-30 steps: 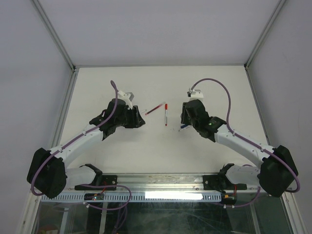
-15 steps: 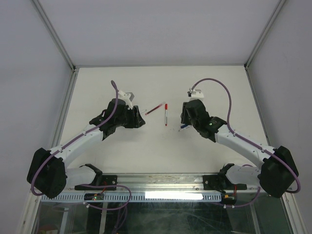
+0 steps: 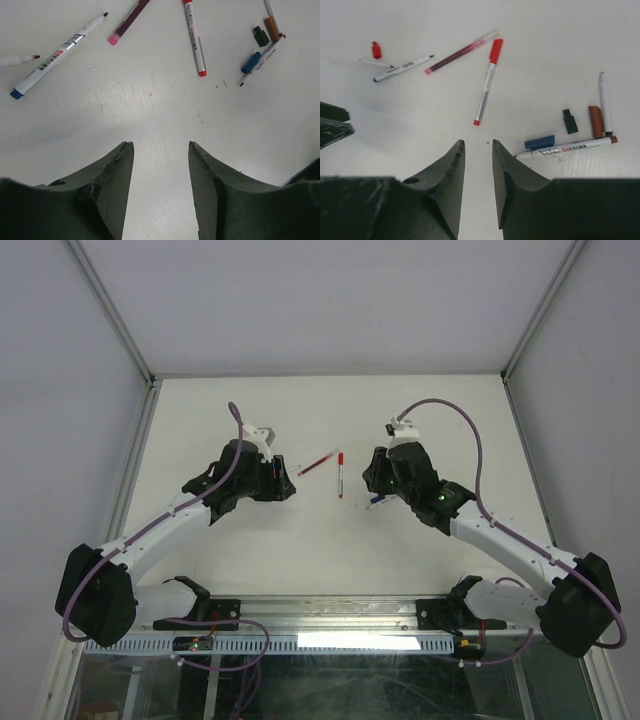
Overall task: Insert the pens into the pen caps
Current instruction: Pick up the pen from the center of the board.
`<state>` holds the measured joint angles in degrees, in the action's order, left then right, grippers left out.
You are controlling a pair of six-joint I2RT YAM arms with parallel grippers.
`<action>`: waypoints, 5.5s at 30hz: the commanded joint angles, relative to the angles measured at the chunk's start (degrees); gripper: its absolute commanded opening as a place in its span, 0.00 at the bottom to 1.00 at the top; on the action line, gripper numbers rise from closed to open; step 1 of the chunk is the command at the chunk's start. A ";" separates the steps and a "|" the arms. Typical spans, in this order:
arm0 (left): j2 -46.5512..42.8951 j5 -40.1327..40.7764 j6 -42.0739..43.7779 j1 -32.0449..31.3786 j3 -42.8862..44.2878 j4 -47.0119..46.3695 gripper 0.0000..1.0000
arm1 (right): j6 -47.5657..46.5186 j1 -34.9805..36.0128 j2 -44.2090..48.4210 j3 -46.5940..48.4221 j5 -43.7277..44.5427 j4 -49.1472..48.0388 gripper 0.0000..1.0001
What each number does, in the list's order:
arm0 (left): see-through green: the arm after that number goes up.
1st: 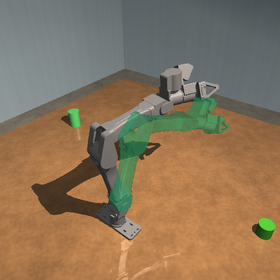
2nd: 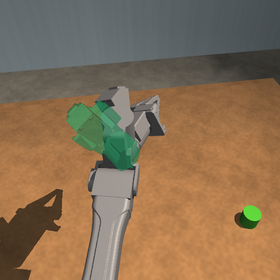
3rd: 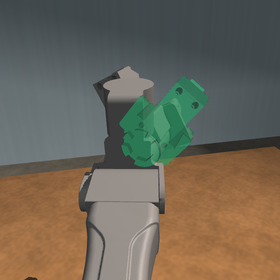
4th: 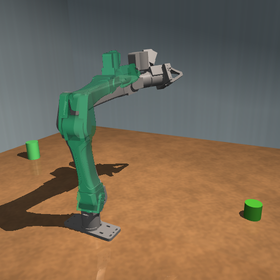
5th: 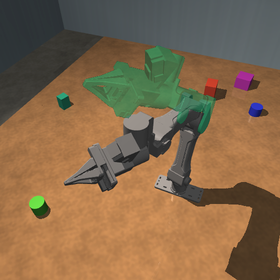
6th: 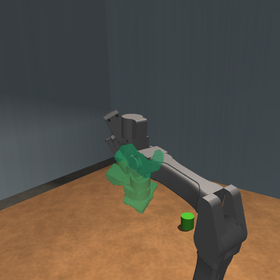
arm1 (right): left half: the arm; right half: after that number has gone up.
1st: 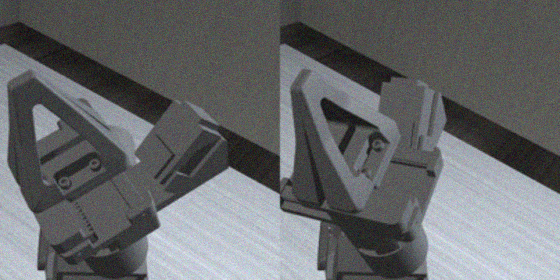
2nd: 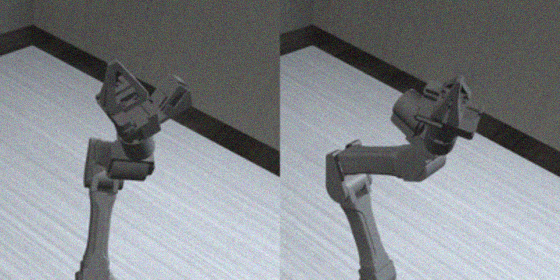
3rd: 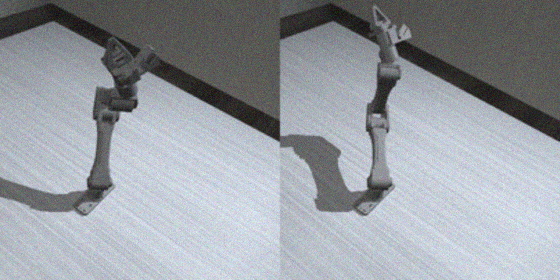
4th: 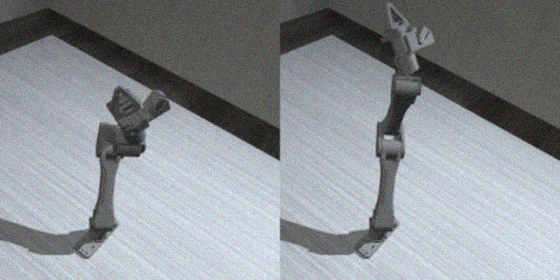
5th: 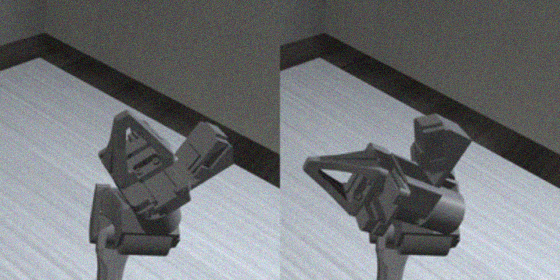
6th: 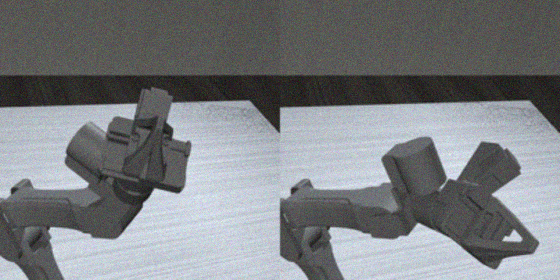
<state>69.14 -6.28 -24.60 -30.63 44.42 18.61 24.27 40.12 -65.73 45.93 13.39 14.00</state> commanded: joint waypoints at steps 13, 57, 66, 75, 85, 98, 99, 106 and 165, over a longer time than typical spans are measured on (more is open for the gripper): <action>8.11 10.90 6.97 4.53 9.90 5.39 0.55 | 9.98 -1.77 7.55 -1.96 0.38 -6.50 0.35; 34.99 14.19 27.62 6.68 24.49 12.68 0.49 | 0.78 -1.72 -1.78 -3.25 -13.39 -2.12 0.34; 35.85 10.19 27.80 6.87 24.63 13.10 0.49 | 0.74 -1.75 -2.54 -3.22 -13.96 -2.48 0.34; 36.14 4.86 27.68 6.72 25.08 12.85 0.46 | 1.27 -1.76 -2.21 -3.93 -15.17 -4.05 0.35; 37.89 4.17 28.28 4.67 26.33 13.38 0.37 | 3.51 -1.77 -2.90 -5.23 -16.11 -5.71 0.35; 35.77 6.77 26.12 3.74 24.19 14.91 0.09 | 5.29 -1.79 -2.86 -4.85 -14.49 -5.91 0.35; 35.09 6.48 25.68 3.74 23.94 14.96 0.08 | 5.53 -1.74 -2.83 -4.82 -14.34 -5.89 0.35; 26.83 1.23 22.36 3.74 21.80 13.61 0.07 | 9.80 -1.76 -0.40 -6.03 -10.88 -7.03 0.35; 14.77 -9.89 -1.79 -15.02 19.32 -9.16 0.05 | 39.96 -0.13 1.19 -12.08 -17.13 -29.60 0.30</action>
<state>85.49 -18.00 -24.53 -45.08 60.69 13.56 63.13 39.33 -64.12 31.31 -2.28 -12.67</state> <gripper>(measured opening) 0.111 0.330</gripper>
